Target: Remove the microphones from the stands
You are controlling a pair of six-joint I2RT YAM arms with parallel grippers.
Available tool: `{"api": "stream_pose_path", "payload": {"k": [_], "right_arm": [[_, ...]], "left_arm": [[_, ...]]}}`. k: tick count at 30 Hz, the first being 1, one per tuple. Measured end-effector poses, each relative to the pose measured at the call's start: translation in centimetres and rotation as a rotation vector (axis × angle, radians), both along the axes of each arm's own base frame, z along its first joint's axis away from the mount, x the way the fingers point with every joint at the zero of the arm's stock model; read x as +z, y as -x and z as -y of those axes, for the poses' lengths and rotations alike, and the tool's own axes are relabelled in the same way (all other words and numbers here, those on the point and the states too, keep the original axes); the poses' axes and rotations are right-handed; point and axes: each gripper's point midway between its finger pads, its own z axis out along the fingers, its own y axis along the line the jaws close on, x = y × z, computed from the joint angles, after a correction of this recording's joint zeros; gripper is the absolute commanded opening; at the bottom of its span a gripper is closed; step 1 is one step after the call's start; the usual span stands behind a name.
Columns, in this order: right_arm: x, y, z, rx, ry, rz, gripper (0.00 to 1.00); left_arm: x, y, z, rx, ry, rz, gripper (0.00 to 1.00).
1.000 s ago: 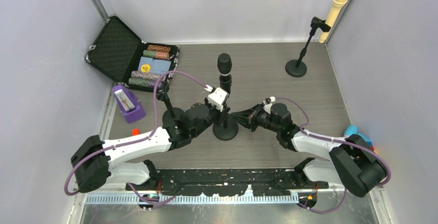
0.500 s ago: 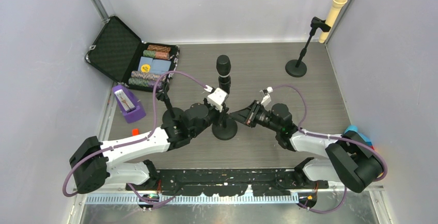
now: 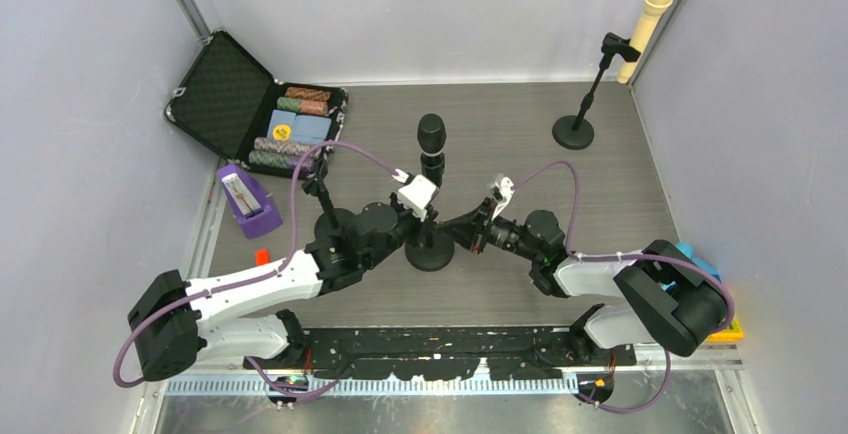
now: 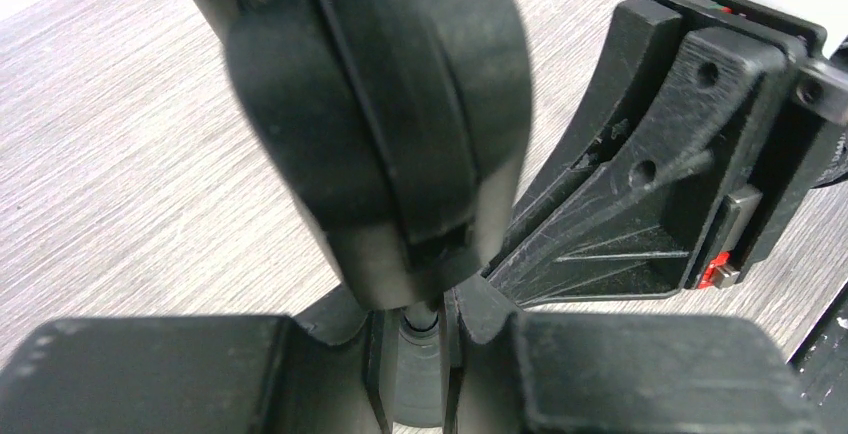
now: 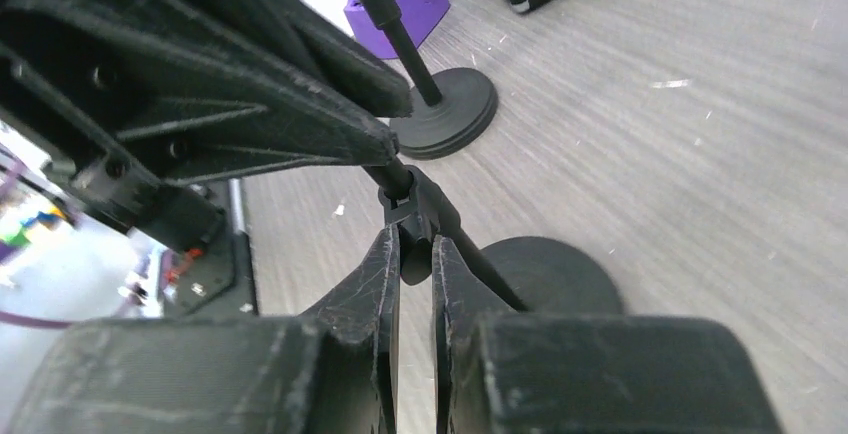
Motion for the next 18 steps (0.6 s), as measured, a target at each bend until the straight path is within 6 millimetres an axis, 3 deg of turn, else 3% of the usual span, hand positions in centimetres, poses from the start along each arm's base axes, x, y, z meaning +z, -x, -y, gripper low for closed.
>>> {"api": "stream_pose_path", "payload": {"k": [13, 18], "right_arm": [[0.09, -0.09, -0.33, 0.095, 0.261, 0.635, 0.06], [0.24, -0.23, -0.07, 0.107, 0.408, 0.842, 0.13]], "left_arm": [[0.0, 0.14, -0.52, 0.008, 0.011, 0.009, 0.0], [0.06, 0.19, -0.54, 0.005, 0.012, 0.013, 0.0]]}}
